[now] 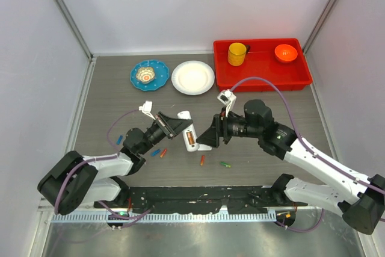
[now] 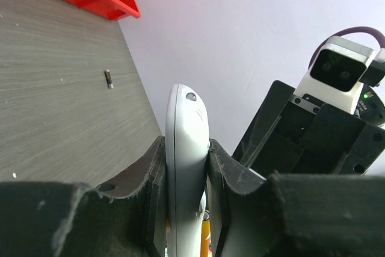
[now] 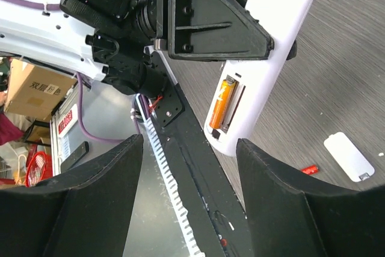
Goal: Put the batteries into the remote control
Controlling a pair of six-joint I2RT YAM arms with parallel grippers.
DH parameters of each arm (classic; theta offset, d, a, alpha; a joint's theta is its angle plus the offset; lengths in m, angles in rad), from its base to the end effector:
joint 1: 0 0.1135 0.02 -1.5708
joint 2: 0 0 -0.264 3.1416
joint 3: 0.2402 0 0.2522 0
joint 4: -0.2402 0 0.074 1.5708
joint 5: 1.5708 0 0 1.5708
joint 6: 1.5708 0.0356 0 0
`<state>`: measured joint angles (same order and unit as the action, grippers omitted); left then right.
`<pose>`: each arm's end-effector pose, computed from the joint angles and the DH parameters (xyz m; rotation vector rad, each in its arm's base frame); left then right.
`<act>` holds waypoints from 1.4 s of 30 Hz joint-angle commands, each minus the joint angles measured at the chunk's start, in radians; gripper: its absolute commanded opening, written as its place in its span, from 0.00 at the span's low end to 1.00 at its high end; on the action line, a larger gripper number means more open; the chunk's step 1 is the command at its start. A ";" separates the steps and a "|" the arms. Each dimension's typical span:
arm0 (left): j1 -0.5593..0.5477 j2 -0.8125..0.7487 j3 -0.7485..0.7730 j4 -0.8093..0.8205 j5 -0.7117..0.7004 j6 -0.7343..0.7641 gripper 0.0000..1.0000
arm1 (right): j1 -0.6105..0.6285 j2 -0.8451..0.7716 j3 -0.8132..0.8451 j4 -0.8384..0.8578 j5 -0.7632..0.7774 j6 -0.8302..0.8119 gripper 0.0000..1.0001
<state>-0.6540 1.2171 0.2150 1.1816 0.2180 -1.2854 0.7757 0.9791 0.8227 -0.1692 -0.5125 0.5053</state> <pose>0.1684 -0.1388 0.2065 -0.3032 1.6172 -1.7125 0.1474 0.1690 0.3201 -0.6603 1.9852 1.3140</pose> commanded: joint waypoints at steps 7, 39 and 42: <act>0.004 0.154 0.044 0.365 0.078 -0.137 0.00 | -0.003 -0.053 -0.160 0.217 0.120 0.140 0.68; 0.004 0.076 0.057 0.365 0.121 -0.118 0.00 | -0.046 0.092 -0.280 0.571 0.042 0.400 0.65; 0.004 0.071 0.055 0.365 0.121 -0.115 0.00 | -0.046 0.099 -0.281 0.574 0.039 0.401 0.64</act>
<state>-0.6533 1.3186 0.2413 1.2842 0.3233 -1.4063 0.7326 1.0695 0.5388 0.3374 -0.4591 0.8948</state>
